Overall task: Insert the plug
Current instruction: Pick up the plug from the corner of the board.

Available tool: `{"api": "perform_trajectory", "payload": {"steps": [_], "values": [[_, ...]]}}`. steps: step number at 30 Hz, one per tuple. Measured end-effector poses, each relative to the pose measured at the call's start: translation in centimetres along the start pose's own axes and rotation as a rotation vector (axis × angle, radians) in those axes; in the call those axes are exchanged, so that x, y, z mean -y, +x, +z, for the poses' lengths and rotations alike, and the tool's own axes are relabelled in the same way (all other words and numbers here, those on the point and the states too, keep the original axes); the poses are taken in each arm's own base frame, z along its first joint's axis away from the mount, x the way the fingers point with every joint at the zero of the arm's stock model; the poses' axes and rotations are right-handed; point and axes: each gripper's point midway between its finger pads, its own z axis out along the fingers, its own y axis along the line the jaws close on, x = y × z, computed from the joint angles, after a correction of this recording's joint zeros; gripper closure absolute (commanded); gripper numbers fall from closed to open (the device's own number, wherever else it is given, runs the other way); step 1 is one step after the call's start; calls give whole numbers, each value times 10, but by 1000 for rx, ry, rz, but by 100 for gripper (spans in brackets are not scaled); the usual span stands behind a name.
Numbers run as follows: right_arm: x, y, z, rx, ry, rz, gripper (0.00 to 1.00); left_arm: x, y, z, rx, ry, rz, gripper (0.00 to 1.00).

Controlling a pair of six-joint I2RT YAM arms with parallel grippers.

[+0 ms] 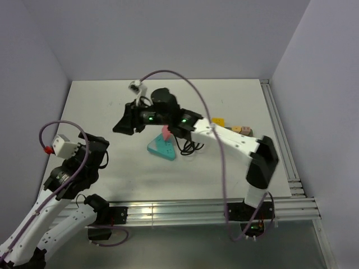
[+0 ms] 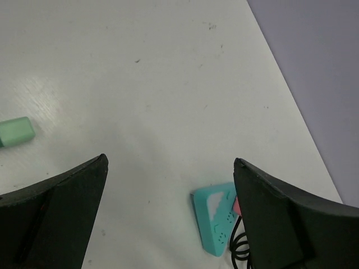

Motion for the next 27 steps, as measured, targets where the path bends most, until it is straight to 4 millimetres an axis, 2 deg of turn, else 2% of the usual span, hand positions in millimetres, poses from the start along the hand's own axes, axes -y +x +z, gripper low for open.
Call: {"api": "perform_trajectory", "payload": {"steps": [1,3,5,7,9,12,13,16,18,22,27], "values": [[-12,-18,-21,53,25,-31,47,1,7,3,-15,3,3,1],[-29,-40,-64,154,76,-78,46,3,19,10,-36,2,24,0],[-33,-42,-99,199,131,-89,46,6,30,16,-50,-2,45,1],[-24,-41,-126,234,195,-98,46,10,42,24,-63,3,50,0],[4,-34,-147,249,290,-95,46,6,55,32,-74,2,38,2],[47,-12,-161,217,415,-66,46,-8,68,40,-81,-7,11,5],[60,-2,-163,194,447,-52,46,-9,69,41,-78,3,-12,1],[77,17,-167,147,485,-26,46,0,67,38,-83,57,-77,1],[78,17,-168,142,480,-21,46,9,66,37,-92,67,-142,1],[72,12,-172,153,451,-20,46,13,72,39,-114,-14,-225,1],[65,6,-178,177,423,-25,46,6,81,47,-111,-86,-238,1]]}}
